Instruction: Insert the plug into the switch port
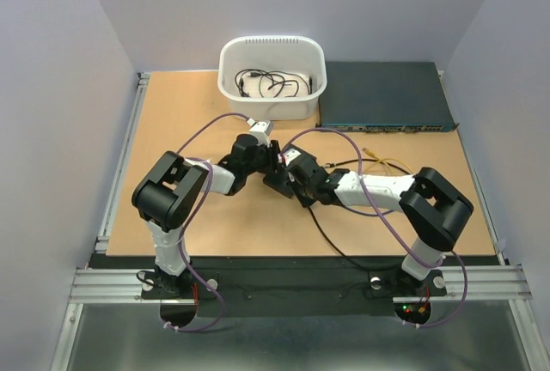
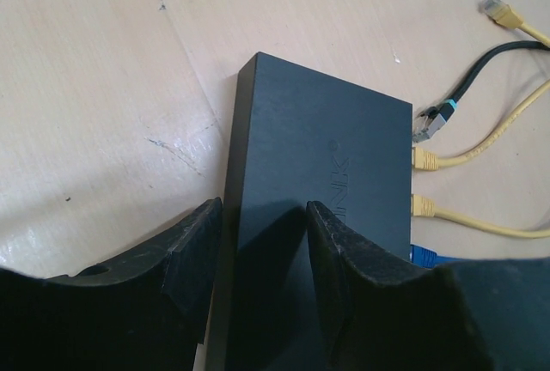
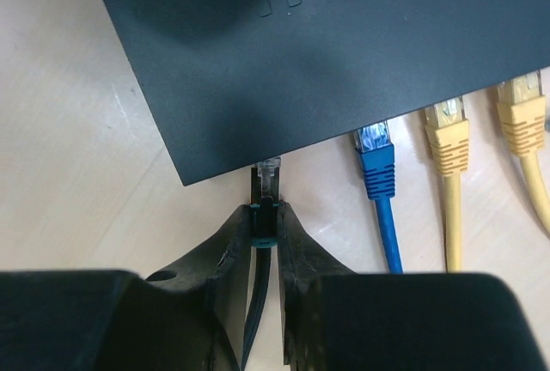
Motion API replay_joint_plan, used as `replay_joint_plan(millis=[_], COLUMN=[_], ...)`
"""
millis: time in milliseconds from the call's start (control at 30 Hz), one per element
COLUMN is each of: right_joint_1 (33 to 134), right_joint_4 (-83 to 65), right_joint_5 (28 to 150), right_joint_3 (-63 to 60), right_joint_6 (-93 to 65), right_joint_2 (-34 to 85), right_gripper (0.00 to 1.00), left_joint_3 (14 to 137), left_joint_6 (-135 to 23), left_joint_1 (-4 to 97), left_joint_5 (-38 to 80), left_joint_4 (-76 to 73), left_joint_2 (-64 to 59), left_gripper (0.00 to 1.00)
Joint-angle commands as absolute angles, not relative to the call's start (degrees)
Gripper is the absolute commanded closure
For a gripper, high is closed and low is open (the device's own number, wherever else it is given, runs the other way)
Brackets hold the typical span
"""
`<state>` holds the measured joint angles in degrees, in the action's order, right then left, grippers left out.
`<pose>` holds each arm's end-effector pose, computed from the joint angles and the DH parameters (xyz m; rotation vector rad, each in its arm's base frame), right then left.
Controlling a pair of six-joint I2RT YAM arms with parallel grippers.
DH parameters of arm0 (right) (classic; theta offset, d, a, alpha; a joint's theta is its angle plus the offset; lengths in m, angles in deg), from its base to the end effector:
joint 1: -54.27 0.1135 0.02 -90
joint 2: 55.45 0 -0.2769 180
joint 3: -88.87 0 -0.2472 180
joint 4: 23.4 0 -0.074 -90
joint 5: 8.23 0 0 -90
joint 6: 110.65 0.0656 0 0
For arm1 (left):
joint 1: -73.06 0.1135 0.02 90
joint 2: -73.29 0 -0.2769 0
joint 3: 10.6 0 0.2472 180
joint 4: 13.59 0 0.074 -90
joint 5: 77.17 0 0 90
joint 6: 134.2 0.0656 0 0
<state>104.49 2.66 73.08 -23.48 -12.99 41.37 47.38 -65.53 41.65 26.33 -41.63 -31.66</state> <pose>0.2302 0.2610 0.1539 -0.8626 2.3806 0.2152 0.3253 -0.2166 0.1556 0.3400 1.9540 -0.8365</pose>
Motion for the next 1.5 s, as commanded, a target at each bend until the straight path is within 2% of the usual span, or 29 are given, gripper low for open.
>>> replay_joint_plan(millis=[0,433,700,1100,1467], right_joint_1=[104.0,102.4,102.4,102.4,102.4], right_joint_4=[1.9,5.5,5.9,6.0,6.2], right_joint_5=[77.4,80.4,79.2,77.3,77.5], right_joint_3=[-19.7,-13.2,-10.7,-5.9,1.2], right_joint_6=[-14.1,-16.1,-17.0,-20.0,-29.3], right_joint_2=[43.4,47.3,48.9,50.3,54.4], right_gripper=[1.00,0.99,0.99,1.00,0.99], left_joint_3=[49.4,50.8,51.4,45.2,37.0], left_joint_6=[-63.0,-62.5,-66.2,-70.7,-73.3], left_joint_1=[40.9,40.9,40.9,40.9,39.1], left_joint_5=[27.2,25.2,29.1,31.6,31.0], left_joint_4=[-41.9,-37.1,-35.1,-35.7,-40.2], left_joint_2=[-31.0,-34.5,-37.4,-34.9,-29.8], left_gripper=[0.46,0.46,0.46,0.46,0.46])
